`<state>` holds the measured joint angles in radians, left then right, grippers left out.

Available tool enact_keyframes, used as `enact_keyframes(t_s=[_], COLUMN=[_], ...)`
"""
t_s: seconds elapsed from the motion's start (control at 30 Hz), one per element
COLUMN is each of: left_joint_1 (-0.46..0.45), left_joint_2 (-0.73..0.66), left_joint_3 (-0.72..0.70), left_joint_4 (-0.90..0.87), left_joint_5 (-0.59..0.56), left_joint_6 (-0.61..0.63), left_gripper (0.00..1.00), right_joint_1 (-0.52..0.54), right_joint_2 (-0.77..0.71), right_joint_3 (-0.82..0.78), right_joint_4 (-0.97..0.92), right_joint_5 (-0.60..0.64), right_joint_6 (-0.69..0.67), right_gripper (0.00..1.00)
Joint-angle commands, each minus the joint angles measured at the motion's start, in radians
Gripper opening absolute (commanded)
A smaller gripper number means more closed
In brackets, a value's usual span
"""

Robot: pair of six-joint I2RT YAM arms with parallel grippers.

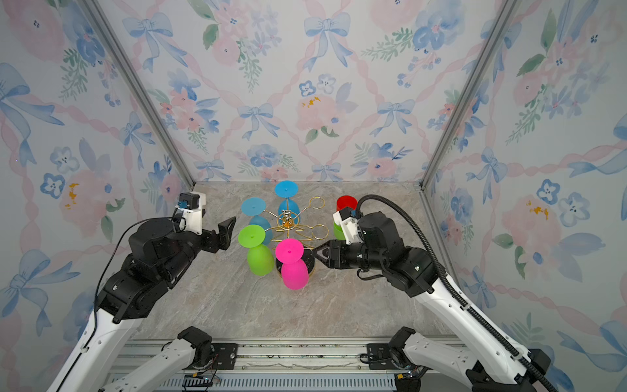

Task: Take the wine glass off the wine glass rack
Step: Pick up the wine glass from the wine glass rack.

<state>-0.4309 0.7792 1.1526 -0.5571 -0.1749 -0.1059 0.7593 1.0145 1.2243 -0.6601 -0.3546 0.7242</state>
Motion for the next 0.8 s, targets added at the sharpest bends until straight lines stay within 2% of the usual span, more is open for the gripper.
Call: enact_keyframes(t_s=[0.0,0.6,0.77], left_joint_1=[0.01,0.009,0.01], left_joint_2=[-0.032,-0.102,-0.106], left_joint_3=[-0.018,-0.092,-0.097], left_joint_4=[-0.009,-0.009,-0.007], left_joint_5=[-0.027,-0.032,-0.029], left_joint_6=[0.0,-0.002,0.005], left_gripper=[0.93,0.93,0.93], right_joint_1=[0.029,0.041,0.041], right_joint_2=[0.01,0.092,0.107], right_joint_3=[0.005,-0.052,-0.05], right_joint_4=[0.065,0.224,0.236], right_joint_5=[0.025,-0.011,-0.03], right_joint_6=[0.039,0.141,0.151], right_gripper=[0.47,0.34,0.34])
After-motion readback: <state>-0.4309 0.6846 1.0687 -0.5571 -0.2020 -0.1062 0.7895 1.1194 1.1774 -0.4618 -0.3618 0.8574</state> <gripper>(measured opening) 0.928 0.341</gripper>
